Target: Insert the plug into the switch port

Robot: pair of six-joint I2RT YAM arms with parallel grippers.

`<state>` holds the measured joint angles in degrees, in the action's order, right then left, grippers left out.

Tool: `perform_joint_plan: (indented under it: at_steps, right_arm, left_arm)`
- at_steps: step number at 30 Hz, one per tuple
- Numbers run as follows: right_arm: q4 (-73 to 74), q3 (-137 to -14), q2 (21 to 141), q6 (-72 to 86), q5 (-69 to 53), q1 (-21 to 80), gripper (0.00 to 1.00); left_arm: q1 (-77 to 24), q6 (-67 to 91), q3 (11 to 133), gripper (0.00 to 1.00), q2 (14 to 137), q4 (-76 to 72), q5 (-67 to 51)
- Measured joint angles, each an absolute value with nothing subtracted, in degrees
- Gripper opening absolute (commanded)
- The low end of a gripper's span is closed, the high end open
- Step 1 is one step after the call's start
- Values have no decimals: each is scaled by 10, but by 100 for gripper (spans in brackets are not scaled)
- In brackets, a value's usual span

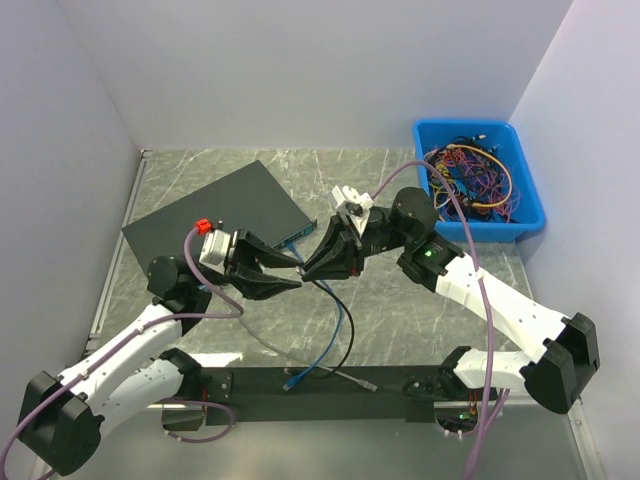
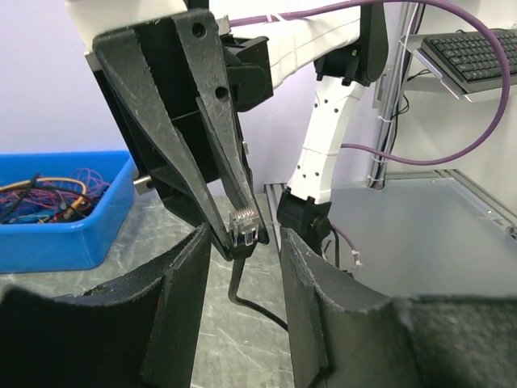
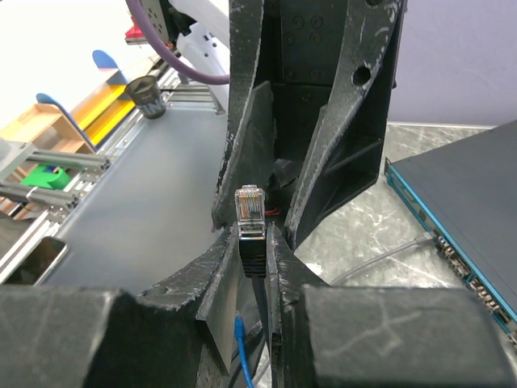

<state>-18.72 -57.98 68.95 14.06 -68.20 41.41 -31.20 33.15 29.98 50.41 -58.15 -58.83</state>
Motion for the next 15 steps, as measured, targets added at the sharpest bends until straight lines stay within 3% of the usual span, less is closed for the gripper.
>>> perform_joint_plan:
  at_steps: [15]
  right_arm:
    - [-186,-580,699,141,-683,419,0]
  left_arm:
    - [-315,321,292,44,475,-575,-576]
